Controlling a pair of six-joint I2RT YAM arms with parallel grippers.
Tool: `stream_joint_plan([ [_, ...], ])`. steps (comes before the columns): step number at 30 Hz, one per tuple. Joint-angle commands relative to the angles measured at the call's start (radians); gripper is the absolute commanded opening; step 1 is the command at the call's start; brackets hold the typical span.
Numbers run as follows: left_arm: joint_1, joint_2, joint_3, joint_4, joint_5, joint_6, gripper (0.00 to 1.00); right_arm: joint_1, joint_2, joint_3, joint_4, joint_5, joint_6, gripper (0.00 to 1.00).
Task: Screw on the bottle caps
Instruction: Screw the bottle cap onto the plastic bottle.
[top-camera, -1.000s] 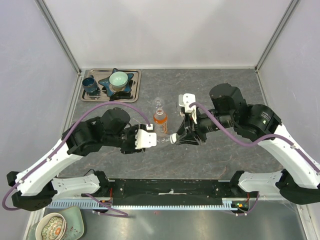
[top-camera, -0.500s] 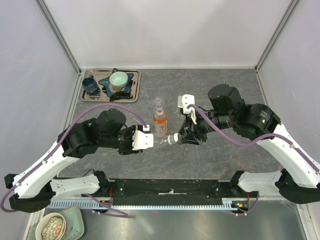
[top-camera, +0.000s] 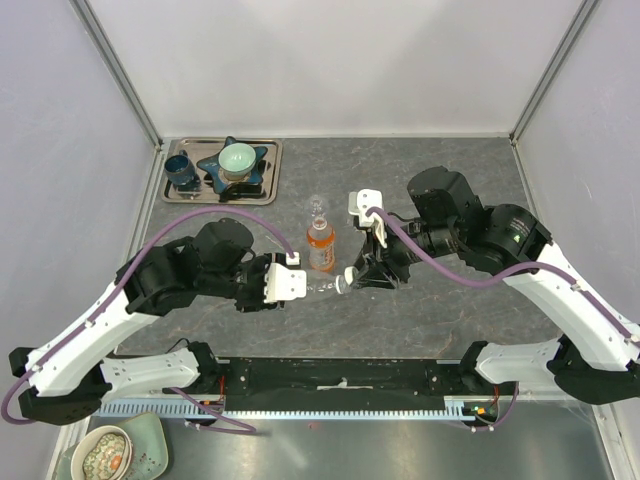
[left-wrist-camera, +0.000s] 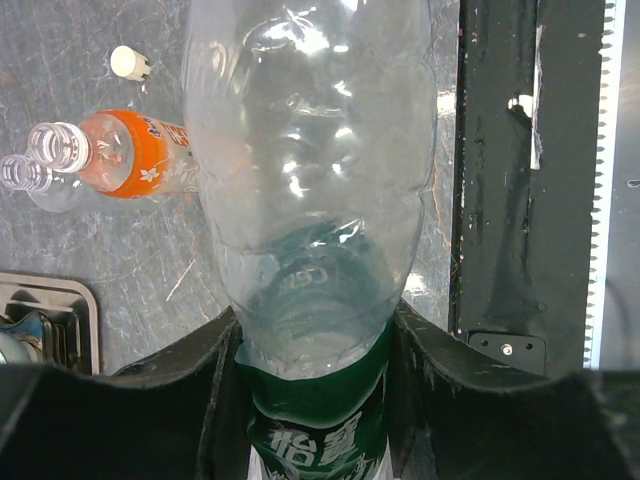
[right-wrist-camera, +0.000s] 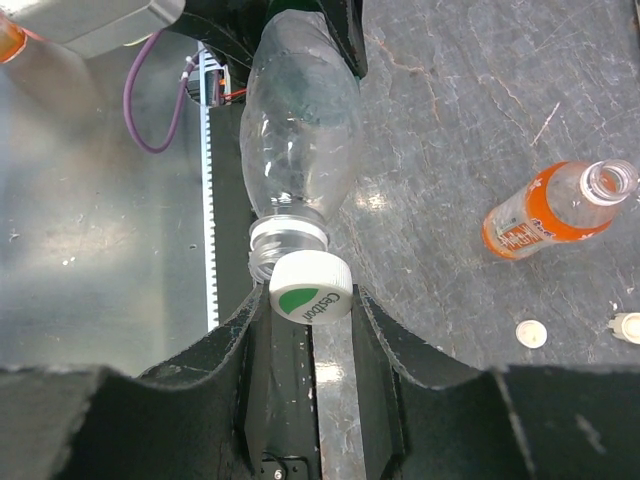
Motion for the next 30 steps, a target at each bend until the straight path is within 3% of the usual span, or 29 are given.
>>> stream_joint_plan([
  [1, -0.004, 0.005, 0.011, 0.021, 0.028, 0.023, 0.52, 0.012, 0.009, 0.014, 0.008, -0.041, -0.010, 0.31],
  [21, -0.004, 0.014, 0.009, 0.055, -0.014, 0.018, 0.50, 0.077, -0.004, -0.038, -0.041, 0.015, 0.014, 0.31],
  [30, -0.003, 0.038, 0.003, 0.114, -0.047, -0.059, 0.49, 0.094, -0.010, -0.025, 0.016, 0.070, 0.042, 0.31],
])
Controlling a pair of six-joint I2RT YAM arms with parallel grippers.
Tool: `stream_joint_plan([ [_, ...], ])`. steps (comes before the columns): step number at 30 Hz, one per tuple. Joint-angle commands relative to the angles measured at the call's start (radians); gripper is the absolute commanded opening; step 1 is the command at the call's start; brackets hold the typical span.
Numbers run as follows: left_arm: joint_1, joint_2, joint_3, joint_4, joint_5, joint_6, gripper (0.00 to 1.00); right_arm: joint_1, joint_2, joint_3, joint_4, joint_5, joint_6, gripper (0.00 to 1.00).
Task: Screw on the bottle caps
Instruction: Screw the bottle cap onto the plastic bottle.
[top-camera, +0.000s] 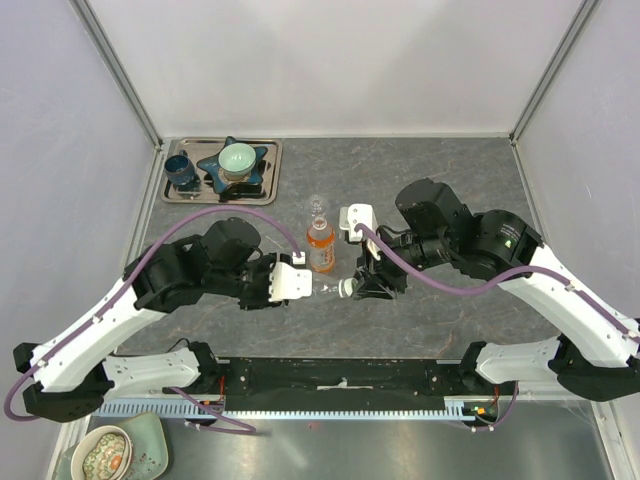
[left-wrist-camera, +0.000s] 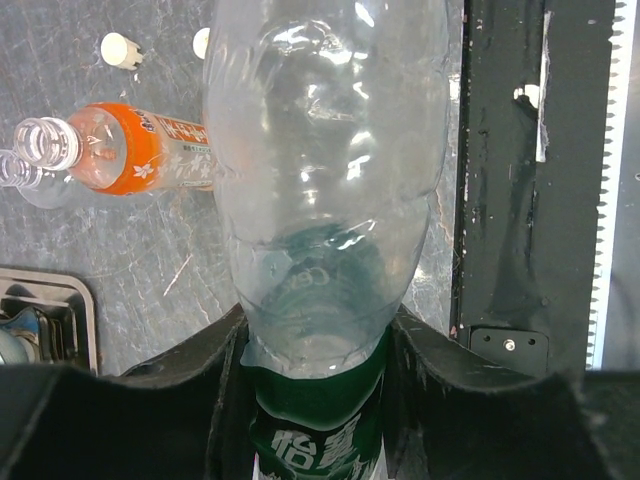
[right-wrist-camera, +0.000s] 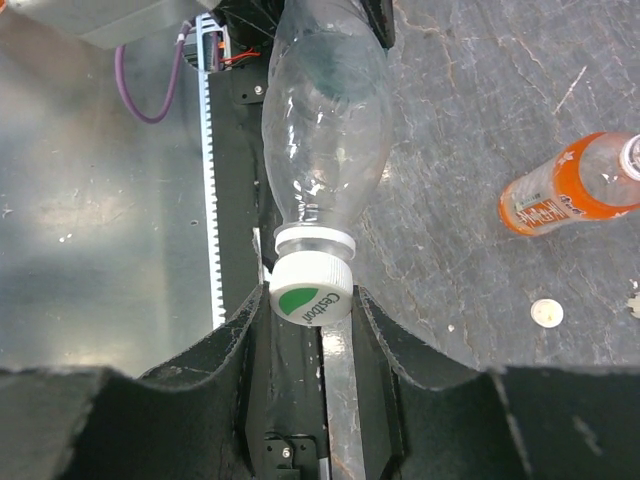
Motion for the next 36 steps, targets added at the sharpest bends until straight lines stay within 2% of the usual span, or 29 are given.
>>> stream_joint_plan([
  [1, -0.002, 0.017, 0.007, 0.124, -0.029, -0.082, 0.49, 0.020, -0.025, -0.022, 0.071, 0.015, 0.035, 0.31],
  [5, -0.002, 0.026, 0.031, 0.134, -0.013, -0.115, 0.48, 0.020, -0.051, -0.091, 0.183, -0.008, 0.065, 0.30],
  [14, 0.000, 0.007, 0.071, 0.196, 0.010, -0.204, 0.47, 0.020, -0.091, -0.139, 0.292, -0.017, 0.088, 0.28],
  [24, 0.000, 0.014, 0.148, 0.213, 0.100, -0.234, 0.47, 0.020, -0.105, -0.164, 0.369, -0.077, 0.123, 0.27],
  [30, -0.002, -0.003, 0.116, 0.245, 0.152, -0.216, 0.48, 0.018, -0.100, -0.145, 0.387, -0.164, 0.143, 0.27],
  [36, -0.002, 0.017, 0.122, 0.288, 0.160, -0.245, 0.48, 0.020, -0.087, -0.128, 0.401, -0.185, 0.158, 0.26],
])
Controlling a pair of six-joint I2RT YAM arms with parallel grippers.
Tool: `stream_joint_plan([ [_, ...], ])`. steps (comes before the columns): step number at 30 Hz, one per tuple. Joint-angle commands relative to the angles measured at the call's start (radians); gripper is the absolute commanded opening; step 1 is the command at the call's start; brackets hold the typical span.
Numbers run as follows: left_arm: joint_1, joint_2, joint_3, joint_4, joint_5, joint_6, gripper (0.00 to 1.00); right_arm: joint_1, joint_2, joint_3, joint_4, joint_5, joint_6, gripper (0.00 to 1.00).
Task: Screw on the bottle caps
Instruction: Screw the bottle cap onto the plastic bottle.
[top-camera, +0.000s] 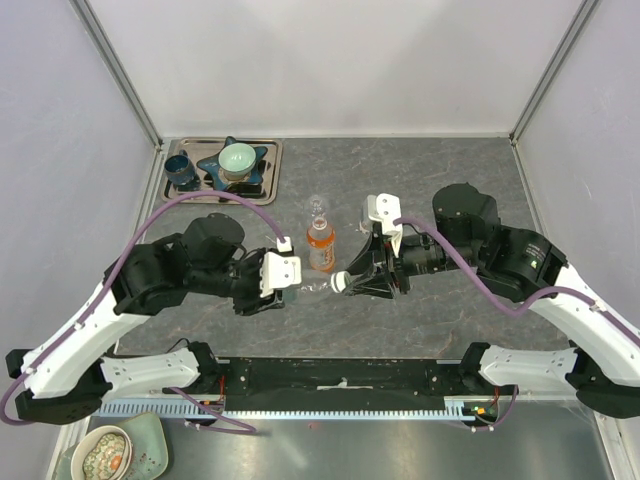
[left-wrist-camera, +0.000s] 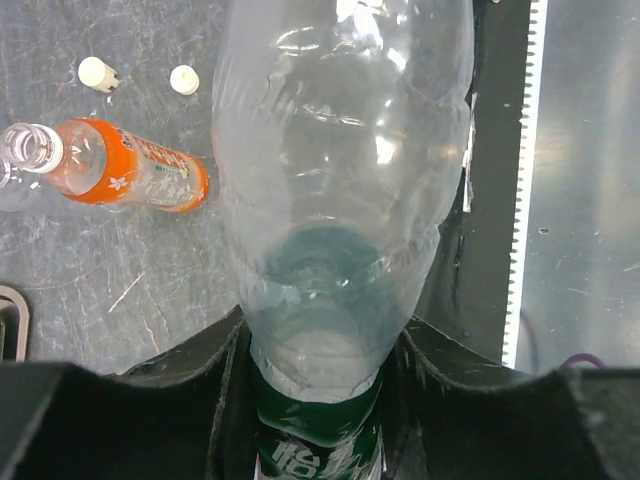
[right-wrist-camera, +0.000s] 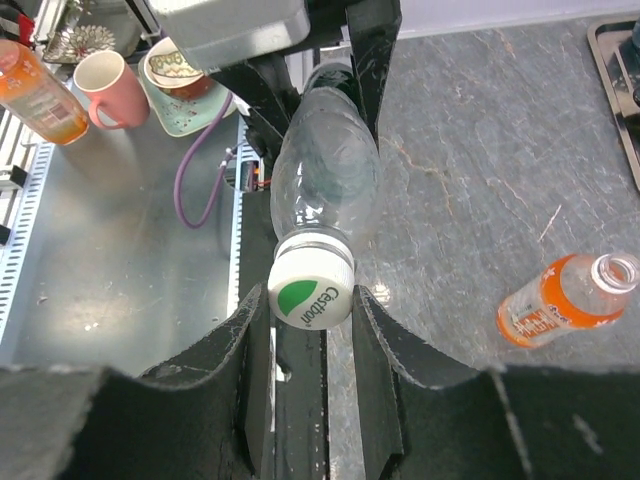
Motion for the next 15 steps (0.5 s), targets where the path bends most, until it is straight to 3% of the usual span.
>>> stream_joint_plan([
  [1, -0.002, 0.030, 0.041, 0.303, 0.073, -0.073, 0.48, 0.019, 0.052, 0.010, 0.076, -0.098, 0.041, 0.26],
  [15, -0.003, 0.059, -0.050, 0.468, -0.083, -0.195, 0.47, 0.071, 0.176, 0.119, -0.039, 0.198, 0.169, 0.23],
])
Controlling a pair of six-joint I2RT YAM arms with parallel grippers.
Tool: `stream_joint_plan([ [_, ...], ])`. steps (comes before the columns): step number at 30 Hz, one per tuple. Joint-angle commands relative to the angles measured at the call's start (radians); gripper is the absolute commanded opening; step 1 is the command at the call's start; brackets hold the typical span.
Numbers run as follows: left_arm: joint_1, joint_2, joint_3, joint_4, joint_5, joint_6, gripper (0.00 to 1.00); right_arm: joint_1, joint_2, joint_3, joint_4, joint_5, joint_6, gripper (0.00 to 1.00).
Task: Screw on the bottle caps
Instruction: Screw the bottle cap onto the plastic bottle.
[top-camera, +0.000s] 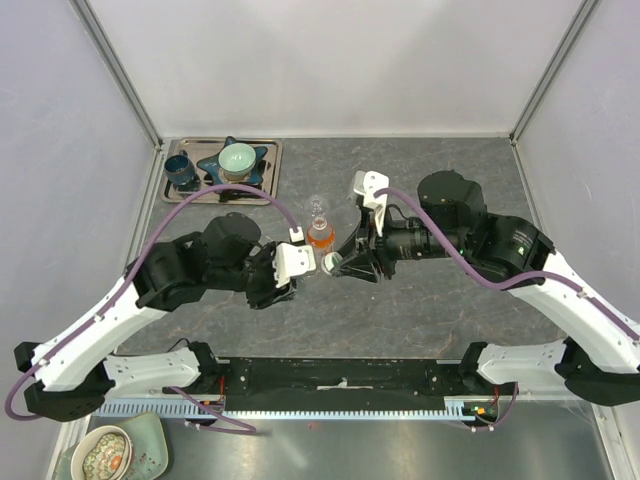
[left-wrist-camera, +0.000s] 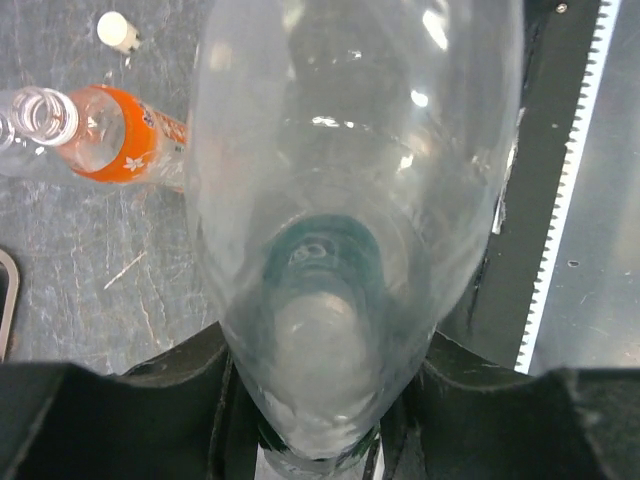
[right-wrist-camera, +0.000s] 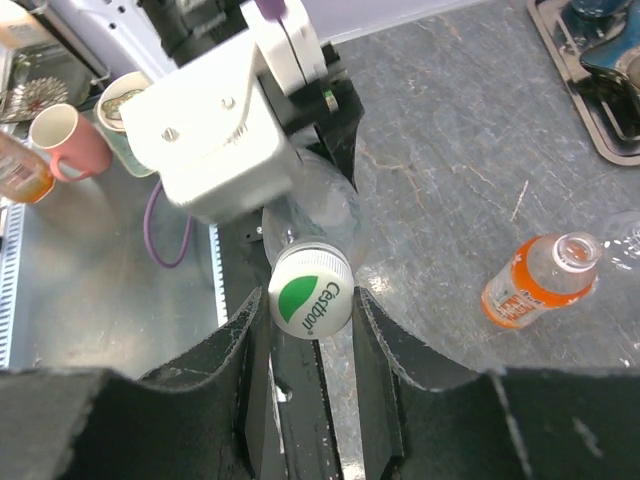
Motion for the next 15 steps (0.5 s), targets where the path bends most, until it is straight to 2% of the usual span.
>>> stream_joint_plan([
  [1, -0.004, 0.055, 0.025, 0.374, -0.018, -0.124, 0.47, 0.076, 0.100, 0.035, -0.042, 0.093, 0.064, 0.23],
  [7, -0.004, 0.058, 0.014, 0.428, -0.086, -0.151, 0.47, 0.159, 0.172, 0.133, -0.160, 0.229, 0.113, 0.21],
  [15, -0.004, 0.020, 0.009, 0.436, -0.115, -0.193, 0.47, 0.187, 0.165, 0.142, -0.167, 0.305, 0.189, 0.19],
])
